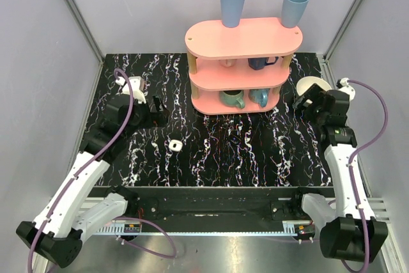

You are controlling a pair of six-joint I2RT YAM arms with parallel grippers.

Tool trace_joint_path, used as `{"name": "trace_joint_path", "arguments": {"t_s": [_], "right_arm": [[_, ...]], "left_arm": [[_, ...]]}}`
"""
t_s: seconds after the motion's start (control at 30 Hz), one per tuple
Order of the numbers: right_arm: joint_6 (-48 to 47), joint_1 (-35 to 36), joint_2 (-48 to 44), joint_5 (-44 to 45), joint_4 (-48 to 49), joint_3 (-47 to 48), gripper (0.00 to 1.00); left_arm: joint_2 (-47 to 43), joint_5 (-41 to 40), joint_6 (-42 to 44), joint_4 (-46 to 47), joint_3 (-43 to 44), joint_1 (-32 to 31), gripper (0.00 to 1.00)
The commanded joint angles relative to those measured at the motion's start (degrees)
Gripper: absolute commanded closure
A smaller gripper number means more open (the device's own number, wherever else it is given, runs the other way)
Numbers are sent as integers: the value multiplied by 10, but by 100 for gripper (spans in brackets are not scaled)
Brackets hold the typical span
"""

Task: Insert the wireless bluetooth earbuds into the charging case
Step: Reset both arms

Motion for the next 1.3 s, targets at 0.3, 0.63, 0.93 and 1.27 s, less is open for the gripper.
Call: {"name": "trace_joint_path", "arguments": {"t_s": [0.3, 0.63, 0.93, 1.27], "right_arm": [[-117, 2, -147, -62, 99, -101, 0], [-129, 2, -98, -115, 116, -95, 0], [-139, 2, -117, -60, 138, -126, 0], [-173, 2, -115, -10, 158, -145, 0]], "left_arm": [[13, -98, -88, 29, -23, 10, 1], [2, -111, -64, 51, -21, 10, 1], [2, -128, -49, 56, -28, 10, 1], [4, -180, -41, 89, -51, 10, 1]]}}
